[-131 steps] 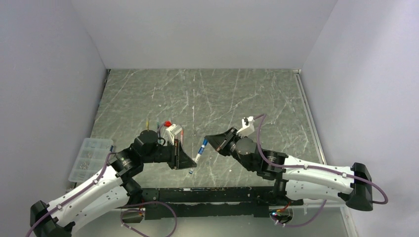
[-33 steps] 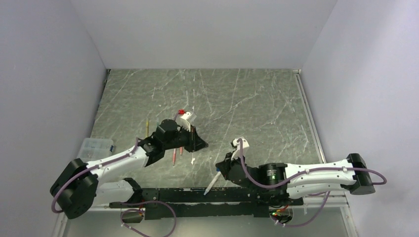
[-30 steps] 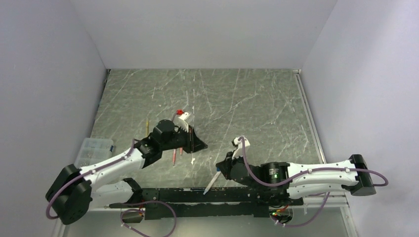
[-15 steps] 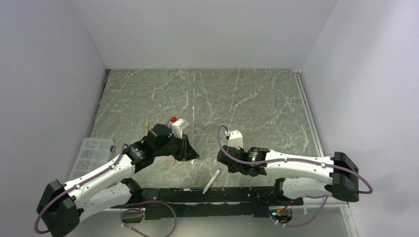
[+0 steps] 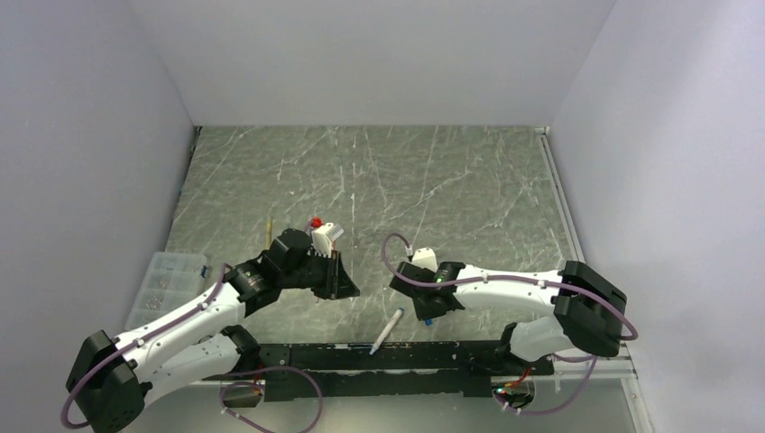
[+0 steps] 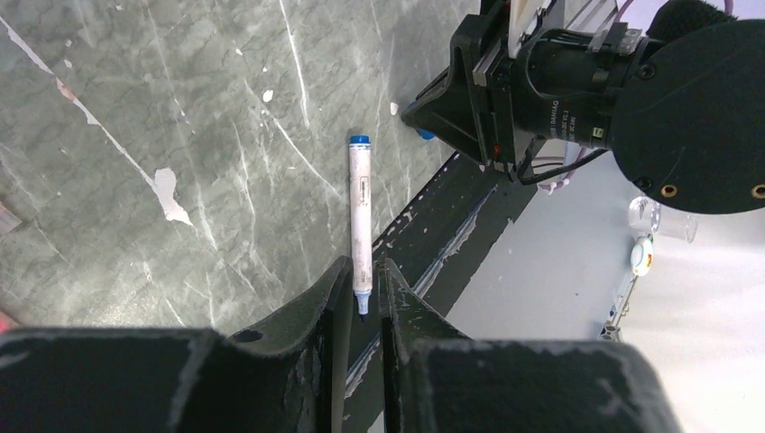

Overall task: Insert the pens into the pen caps
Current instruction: Place the pen cap at the corner of the board.

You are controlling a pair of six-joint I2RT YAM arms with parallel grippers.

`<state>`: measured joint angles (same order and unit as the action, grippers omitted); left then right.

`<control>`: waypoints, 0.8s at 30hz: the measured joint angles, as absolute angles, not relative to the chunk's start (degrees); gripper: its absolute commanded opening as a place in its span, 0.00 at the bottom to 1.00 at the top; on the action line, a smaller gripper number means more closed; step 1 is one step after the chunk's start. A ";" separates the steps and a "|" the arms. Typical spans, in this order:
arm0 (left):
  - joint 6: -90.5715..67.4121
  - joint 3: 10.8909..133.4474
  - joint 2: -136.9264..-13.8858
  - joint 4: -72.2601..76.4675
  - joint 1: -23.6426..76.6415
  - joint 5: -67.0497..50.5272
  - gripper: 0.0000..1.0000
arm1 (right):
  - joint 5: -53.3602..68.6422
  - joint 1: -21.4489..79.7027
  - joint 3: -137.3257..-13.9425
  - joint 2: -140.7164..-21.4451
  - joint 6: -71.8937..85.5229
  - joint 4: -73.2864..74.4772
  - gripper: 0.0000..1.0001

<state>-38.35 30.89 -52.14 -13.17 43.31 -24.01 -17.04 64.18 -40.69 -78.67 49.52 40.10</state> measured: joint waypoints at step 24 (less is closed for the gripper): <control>-38.39 30.87 -51.09 -15.79 43.31 -23.46 0.23 | -15.03 63.77 -37.95 -73.95 48.80 39.99 0.49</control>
<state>-38.39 30.87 -51.09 -15.79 43.31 -23.46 -15.03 63.77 -37.95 -73.95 48.80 39.99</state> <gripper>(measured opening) 0.232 0.498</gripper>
